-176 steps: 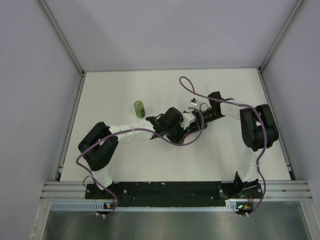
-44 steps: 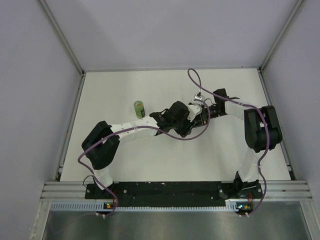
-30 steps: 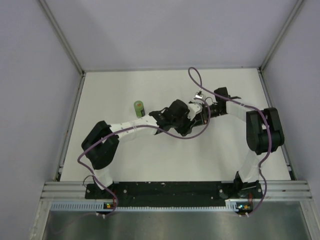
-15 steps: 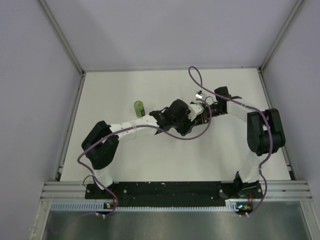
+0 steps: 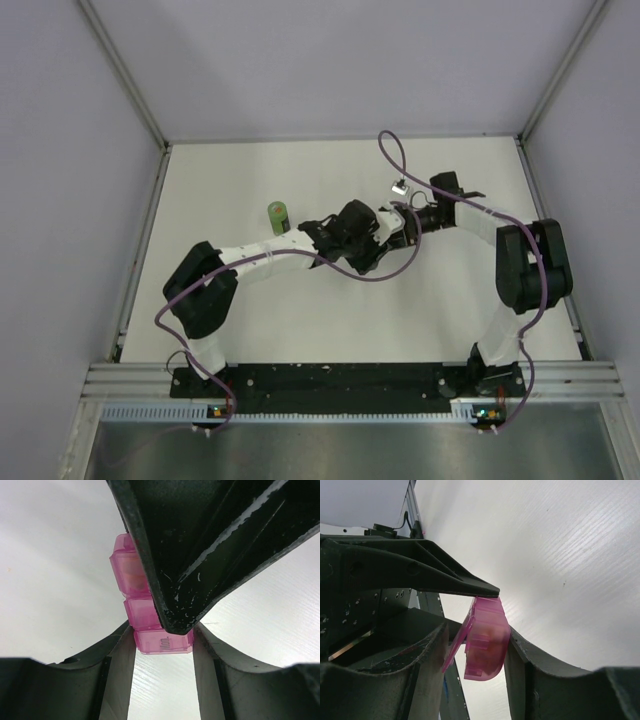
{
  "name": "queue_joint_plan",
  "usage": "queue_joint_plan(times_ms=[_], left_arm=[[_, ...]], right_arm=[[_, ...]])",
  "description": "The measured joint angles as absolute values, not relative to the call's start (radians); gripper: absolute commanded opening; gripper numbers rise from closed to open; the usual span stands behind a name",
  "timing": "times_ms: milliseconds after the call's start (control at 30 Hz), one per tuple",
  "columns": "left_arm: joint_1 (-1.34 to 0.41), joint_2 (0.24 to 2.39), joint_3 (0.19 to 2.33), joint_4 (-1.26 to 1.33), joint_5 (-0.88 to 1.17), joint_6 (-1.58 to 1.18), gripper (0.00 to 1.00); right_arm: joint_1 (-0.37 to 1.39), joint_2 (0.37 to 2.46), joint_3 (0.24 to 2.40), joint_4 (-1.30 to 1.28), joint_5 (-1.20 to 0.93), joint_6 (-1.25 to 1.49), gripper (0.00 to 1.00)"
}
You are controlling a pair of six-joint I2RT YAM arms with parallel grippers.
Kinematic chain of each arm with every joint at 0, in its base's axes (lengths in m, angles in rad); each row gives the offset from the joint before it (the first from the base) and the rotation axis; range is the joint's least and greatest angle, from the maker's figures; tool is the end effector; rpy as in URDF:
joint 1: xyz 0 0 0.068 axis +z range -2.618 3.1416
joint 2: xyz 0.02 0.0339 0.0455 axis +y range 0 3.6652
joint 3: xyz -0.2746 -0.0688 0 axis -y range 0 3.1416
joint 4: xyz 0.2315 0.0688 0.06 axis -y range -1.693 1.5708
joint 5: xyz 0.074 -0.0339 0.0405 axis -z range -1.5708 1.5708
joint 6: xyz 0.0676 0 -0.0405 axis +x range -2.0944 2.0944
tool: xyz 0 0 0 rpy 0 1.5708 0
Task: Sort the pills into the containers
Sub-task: Close the pill container at the center of the board.
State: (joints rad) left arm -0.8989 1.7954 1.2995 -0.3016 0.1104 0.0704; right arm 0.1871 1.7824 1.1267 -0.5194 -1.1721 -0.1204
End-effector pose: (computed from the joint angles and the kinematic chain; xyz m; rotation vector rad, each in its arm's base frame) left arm 0.2506 -0.3270 0.2228 1.1784 2.1209 -0.5202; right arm 0.3189 0.1238 0.1959 -0.6697 2.2770 1.5767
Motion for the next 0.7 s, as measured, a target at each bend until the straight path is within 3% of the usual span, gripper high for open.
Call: queue_joint_plan(times_ms=[167,333,700], left_arm=[[-0.899,1.795,1.299,-0.307,0.111,0.07,0.0],[-0.897,1.795,1.299,-0.308,0.112,0.067,0.0],[-0.878,1.795,1.299,-0.308,0.157,0.047,0.0]], right_arm=[[0.187,1.782,1.127,-0.518,-1.167,-0.123,0.3],[0.186,1.782,1.127,-0.519,-1.144,-0.125,0.0],[0.186,1.777,1.127,-0.536,-1.13,-0.159,0.0]])
